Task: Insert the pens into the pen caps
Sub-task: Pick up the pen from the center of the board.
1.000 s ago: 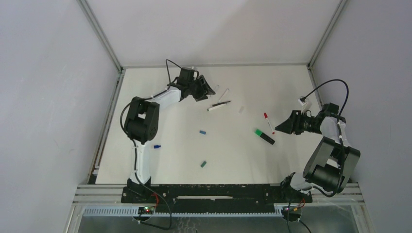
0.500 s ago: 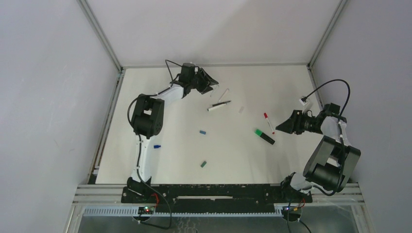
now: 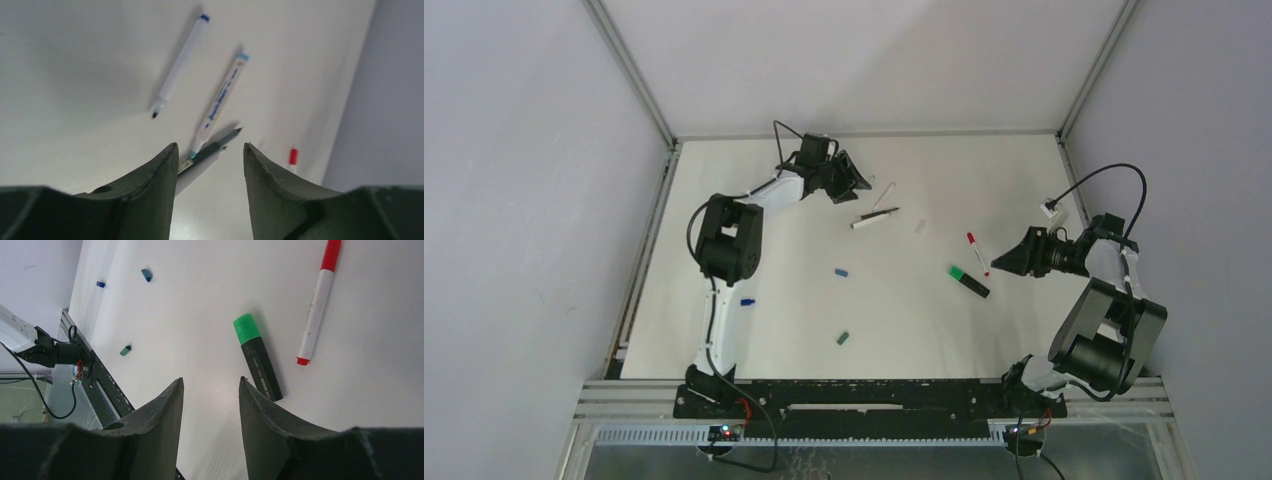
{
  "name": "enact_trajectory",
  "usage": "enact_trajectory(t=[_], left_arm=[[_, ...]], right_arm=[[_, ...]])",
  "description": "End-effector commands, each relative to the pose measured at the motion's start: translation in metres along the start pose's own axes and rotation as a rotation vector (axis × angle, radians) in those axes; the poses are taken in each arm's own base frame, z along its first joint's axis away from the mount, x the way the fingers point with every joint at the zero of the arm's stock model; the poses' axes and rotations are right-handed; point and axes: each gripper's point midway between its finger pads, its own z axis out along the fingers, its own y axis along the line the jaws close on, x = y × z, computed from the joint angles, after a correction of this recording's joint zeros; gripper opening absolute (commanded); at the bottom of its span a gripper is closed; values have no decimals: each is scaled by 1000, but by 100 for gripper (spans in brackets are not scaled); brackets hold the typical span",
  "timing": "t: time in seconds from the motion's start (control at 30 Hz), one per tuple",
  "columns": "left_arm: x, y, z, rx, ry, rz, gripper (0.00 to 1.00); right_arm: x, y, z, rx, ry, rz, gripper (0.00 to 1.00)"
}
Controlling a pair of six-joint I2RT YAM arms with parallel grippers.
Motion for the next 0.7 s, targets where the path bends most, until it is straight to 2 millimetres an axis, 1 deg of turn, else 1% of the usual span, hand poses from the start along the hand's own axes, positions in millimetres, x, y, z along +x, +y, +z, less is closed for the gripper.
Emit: enact_trajectory(t=[0.0, 0.03, 0.13, 0.27, 0.33, 0.47, 0.5, 0.63, 0.67], left_arm=[[-11, -30, -45, -23, -35, 251, 55], [-11, -29, -52, -47, -44, 292, 56], [-14, -34, -75, -73, -87, 400, 57], [-18, -46, -110, -73, -159, 516, 57], [-21, -58, -135, -57, -213, 573, 57], [-23, -70, -177, -35, -321, 659, 58], [-20, -69, -186, -32, -342, 674, 58], [-18, -75, -225, 13, -450, 711, 61], [-17, -75, -234, 25, -474, 707, 64]], right_arm=[[-15, 8, -6, -32, -40, -60, 52], [-16, 11, -7, -36, -47, -73, 52], [-20, 19, -10, -45, -64, -111, 52], [-26, 30, -16, -35, -86, -174, 52], [-28, 36, -19, -28, -87, -202, 52], [-34, 44, -27, -1, -81, -260, 52], [-37, 48, -30, 7, -85, -280, 52], [-44, 62, -35, 7, -106, -329, 52], [-44, 66, -35, 3, -109, -339, 52]])
